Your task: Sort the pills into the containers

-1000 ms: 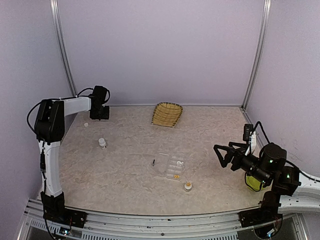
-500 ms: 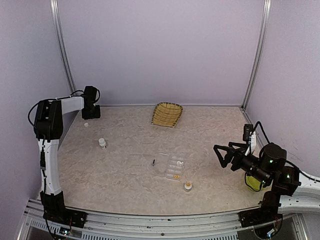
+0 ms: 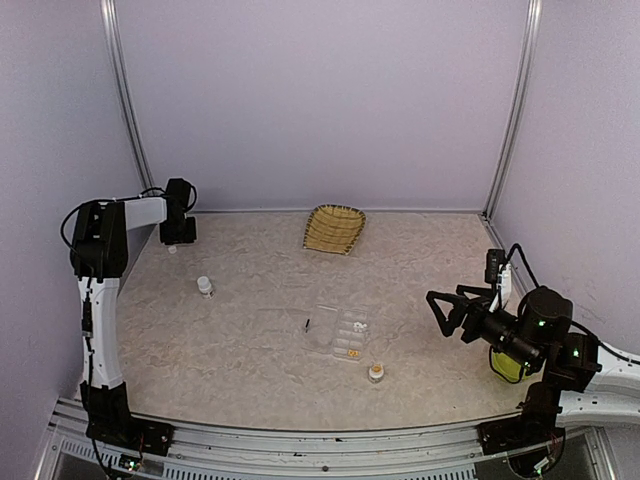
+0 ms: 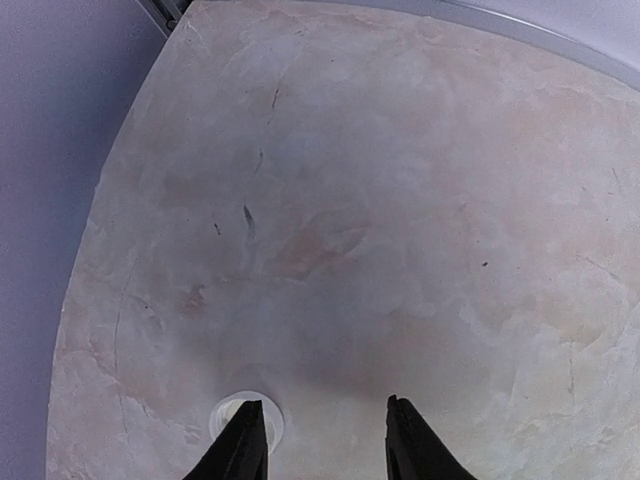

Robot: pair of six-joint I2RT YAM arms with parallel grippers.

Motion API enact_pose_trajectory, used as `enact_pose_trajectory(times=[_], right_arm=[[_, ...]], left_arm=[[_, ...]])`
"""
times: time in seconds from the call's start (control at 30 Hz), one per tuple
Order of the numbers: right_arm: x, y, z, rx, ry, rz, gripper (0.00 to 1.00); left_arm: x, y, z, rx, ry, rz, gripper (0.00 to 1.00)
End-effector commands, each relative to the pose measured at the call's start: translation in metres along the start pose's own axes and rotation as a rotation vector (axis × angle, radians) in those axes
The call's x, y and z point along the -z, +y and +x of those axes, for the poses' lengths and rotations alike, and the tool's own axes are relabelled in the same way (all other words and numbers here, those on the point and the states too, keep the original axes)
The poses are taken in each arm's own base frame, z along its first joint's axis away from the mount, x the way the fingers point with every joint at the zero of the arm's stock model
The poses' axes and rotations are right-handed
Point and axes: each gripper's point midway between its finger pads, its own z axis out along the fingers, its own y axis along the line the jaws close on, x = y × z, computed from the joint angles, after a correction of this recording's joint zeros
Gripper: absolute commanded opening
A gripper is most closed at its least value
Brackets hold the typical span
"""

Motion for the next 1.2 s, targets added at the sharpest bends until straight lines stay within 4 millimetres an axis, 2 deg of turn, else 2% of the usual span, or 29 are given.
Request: enact_pose_trajectory(times=[0.0,0.73,1.17], right_arm=[[-0.001,-0.001,0.001,-0.008,-0.001,0.001,1.0],[-0.005,0.001,0.002,0.003,0.009,-0.002,1.0],[-0.006,0.004,-0.002,0.013,0.007,-0.005,1.0]], left_arm=[[-0.008,0.009,0.006,-0.006,0.02,-0.027,0.4],[-0.019,0.02,0.032,0.008,0.078,-0.03,0.34],[-0.031,0.014,0.046,0.007,0.128,0.015,0.1]])
